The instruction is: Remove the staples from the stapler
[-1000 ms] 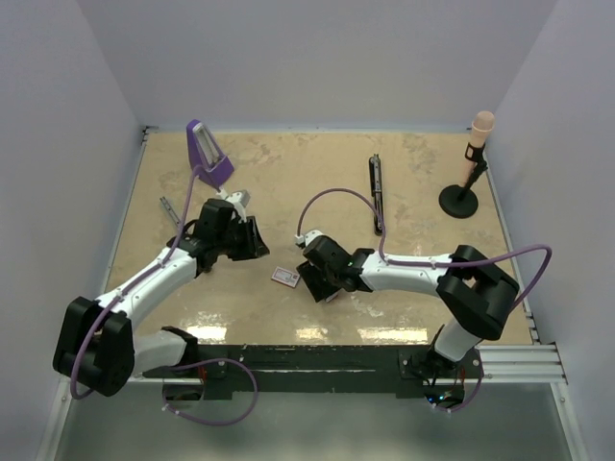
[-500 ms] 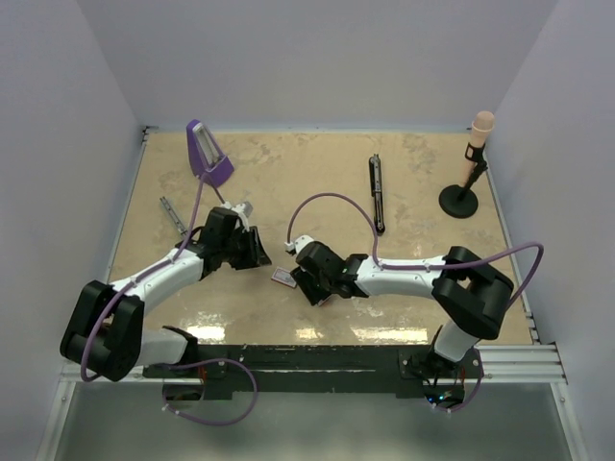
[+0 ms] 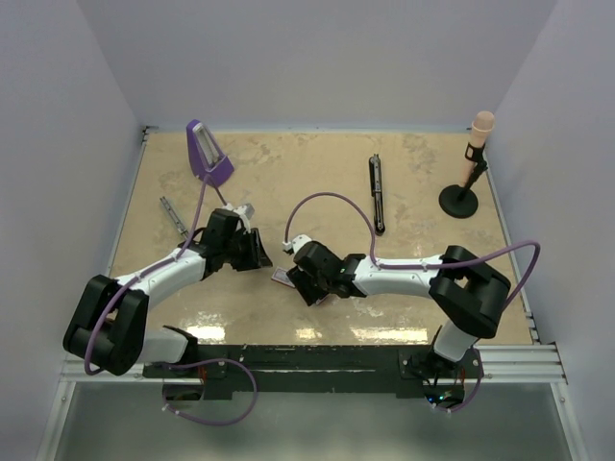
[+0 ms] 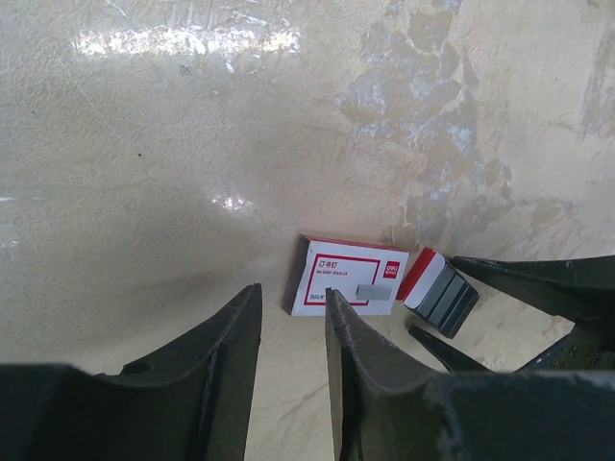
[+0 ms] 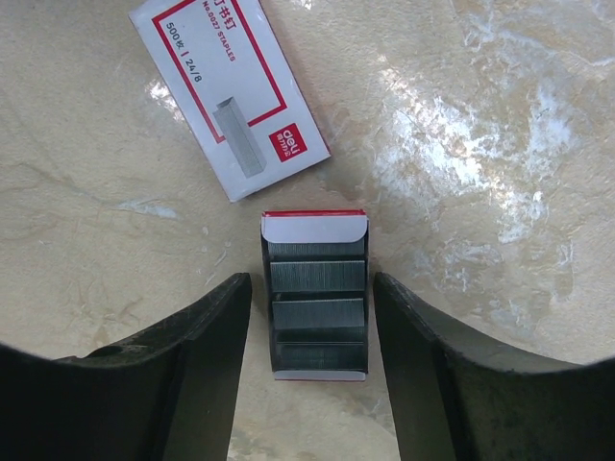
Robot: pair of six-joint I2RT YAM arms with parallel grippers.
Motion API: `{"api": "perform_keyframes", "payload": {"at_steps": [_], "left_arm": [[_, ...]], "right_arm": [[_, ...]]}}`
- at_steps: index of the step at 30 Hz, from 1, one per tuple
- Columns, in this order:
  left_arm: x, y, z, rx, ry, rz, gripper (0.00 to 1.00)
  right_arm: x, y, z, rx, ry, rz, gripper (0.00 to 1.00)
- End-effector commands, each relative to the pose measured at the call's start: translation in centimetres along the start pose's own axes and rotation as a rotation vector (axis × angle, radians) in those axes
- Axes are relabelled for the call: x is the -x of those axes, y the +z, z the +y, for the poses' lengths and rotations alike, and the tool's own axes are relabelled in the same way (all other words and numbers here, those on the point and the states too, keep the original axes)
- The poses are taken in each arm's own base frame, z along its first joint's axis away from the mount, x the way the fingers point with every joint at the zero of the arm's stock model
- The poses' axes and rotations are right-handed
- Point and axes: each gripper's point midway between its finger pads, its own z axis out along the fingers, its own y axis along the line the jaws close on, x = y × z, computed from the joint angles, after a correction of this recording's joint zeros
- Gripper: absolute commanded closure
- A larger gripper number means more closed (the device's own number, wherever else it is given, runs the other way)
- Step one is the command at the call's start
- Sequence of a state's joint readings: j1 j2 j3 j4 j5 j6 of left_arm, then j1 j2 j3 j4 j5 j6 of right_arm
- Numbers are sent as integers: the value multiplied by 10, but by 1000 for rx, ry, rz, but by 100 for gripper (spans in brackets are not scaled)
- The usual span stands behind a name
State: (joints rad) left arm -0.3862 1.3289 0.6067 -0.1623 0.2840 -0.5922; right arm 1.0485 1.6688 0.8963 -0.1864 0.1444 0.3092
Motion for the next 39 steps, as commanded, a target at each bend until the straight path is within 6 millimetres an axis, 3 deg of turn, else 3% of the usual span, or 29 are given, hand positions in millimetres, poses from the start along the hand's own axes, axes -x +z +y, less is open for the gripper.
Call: {"api": "perform_keyframes", "payload": {"at_steps": [1,14,21,39], "left_arm": [[6,2,-3,-28,-4,-25,63],[4,3,-3,-33,-4,-19,64],[1,8,-5,-50,-5,0,66],[5,16,-6,-51,-7,21,68]], "right_arm": [[-7,-9,-5,-36,39,22,42],[-12,-5,2,-52,15,28,50],[0,-3,8,-26,-9,-22,55],[6,7,15,7,-67,-28,58]]}}
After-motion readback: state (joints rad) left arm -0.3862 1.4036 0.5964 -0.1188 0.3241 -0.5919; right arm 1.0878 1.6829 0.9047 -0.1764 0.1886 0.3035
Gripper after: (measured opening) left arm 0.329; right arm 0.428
